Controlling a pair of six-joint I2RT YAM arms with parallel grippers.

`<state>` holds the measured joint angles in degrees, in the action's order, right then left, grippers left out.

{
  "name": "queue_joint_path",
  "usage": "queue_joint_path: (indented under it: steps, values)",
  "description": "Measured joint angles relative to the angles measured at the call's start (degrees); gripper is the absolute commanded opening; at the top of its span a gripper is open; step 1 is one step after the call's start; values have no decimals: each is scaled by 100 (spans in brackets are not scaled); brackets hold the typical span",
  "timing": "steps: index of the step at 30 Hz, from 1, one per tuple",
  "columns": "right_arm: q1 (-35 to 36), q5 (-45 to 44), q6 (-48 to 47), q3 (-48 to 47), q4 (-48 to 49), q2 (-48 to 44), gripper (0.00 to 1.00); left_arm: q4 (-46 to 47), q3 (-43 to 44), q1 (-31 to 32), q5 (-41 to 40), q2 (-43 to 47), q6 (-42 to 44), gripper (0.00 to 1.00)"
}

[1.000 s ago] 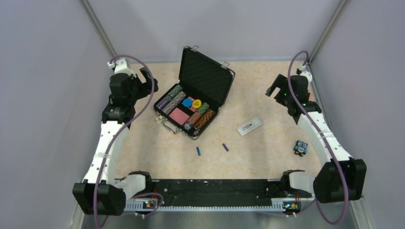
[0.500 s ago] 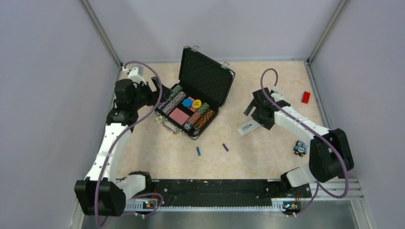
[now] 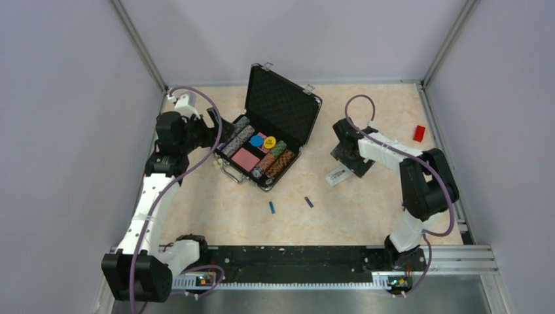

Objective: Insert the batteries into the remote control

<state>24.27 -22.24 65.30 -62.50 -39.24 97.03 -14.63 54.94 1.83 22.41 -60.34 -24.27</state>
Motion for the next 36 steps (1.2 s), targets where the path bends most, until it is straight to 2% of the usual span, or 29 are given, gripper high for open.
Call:
queue_joint_path:
  steps: [4, 6, 7, 10, 16, 24, 27, 31, 34, 36]
  values:
    - [2, -31, 79, -175, -83, 400, 83, -35, -15, 0, -94, 17, 68, 99]
    - [17, -61, 83, -238, -151, 540, 76, -48, -20, 0, -142, 28, 111, 99]
    - [35, -68, 76, -260, -164, 557, 69, -55, -22, 0, -177, 35, 146, 99]
    - [87, -46, -68, -319, -155, 592, 62, -87, -26, 0, -236, 76, 190, 99]
    - [267, 114, -1047, -319, 302, 632, 47, -66, -190, 0, 105, 195, 214, 99]
    - [413, 894, -2426, 337, 1338, 63, 38, 332, -789, 133, 1130, 332, -133, 98]
    - [439, 1268, -2771, 566, 1567, -369, 37, 791, -1172, 437, 1370, 299, -549, 98]
    - [614, 1690, -3036, 715, 1838, -973, 36, 1322, -1480, 1414, 1329, 11, -960, 97]
    - [804, 2044, -3088, 767, 2100, -1357, 36, 1803, -1508, 2090, 1279, -437, -1338, 93]
    - [890, 2277, -3077, 815, 2269, -1606, 36, 2162, -1508, 2192, 1305, -765, -1672, 89]
